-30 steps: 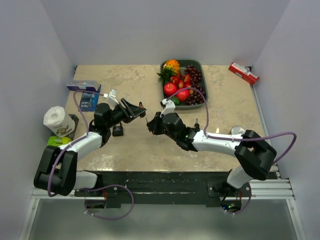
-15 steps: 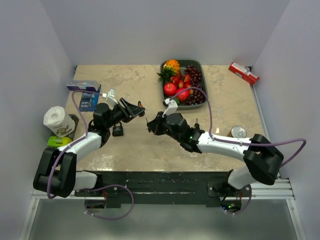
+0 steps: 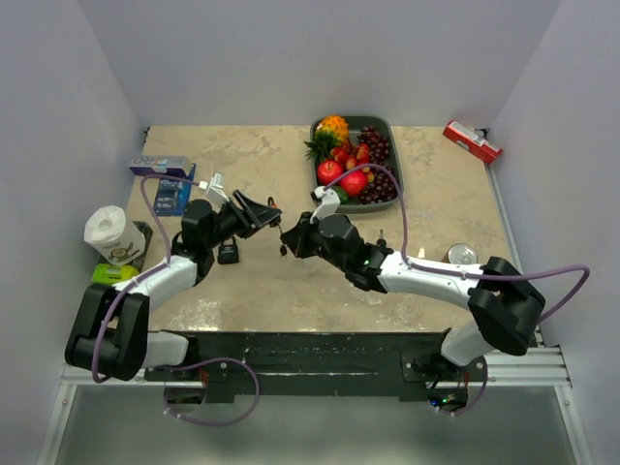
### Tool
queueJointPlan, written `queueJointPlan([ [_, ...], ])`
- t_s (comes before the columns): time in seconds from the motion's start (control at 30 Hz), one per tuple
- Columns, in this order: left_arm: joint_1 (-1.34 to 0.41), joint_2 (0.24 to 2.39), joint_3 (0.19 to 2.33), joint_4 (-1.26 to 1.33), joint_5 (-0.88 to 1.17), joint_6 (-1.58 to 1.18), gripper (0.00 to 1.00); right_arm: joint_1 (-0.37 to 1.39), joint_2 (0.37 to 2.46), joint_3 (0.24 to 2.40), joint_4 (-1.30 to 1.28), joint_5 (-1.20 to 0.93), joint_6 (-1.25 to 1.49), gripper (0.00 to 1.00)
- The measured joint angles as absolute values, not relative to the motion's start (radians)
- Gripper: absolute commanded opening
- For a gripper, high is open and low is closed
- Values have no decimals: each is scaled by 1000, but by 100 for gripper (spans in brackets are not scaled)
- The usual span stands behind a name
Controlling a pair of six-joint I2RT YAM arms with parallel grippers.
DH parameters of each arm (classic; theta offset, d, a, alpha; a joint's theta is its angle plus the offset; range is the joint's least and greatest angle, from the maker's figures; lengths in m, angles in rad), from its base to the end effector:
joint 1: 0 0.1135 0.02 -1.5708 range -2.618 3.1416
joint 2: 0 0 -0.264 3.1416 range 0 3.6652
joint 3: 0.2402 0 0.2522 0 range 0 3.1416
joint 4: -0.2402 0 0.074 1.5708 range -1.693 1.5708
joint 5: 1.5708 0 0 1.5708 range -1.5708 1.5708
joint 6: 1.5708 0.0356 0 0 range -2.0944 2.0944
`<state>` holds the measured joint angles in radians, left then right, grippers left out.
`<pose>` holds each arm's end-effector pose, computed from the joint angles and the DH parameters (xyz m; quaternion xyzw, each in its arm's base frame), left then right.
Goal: Unlock with the key
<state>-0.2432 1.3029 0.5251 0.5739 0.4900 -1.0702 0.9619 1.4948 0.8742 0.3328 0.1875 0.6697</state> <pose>0.2580 -0.0813 0.2176 -0.1620 0.7504 -0.5230 0.3704 0.1991 0.2740 0.2522 -0.0607 0.7973 0.3825 0.4629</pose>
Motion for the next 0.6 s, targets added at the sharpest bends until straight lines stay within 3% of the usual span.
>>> queueJointPlan([
  [0.6, -243, 1312, 525, 575, 495, -1071, 0, 964, 1551, 919, 305, 193, 635, 0],
])
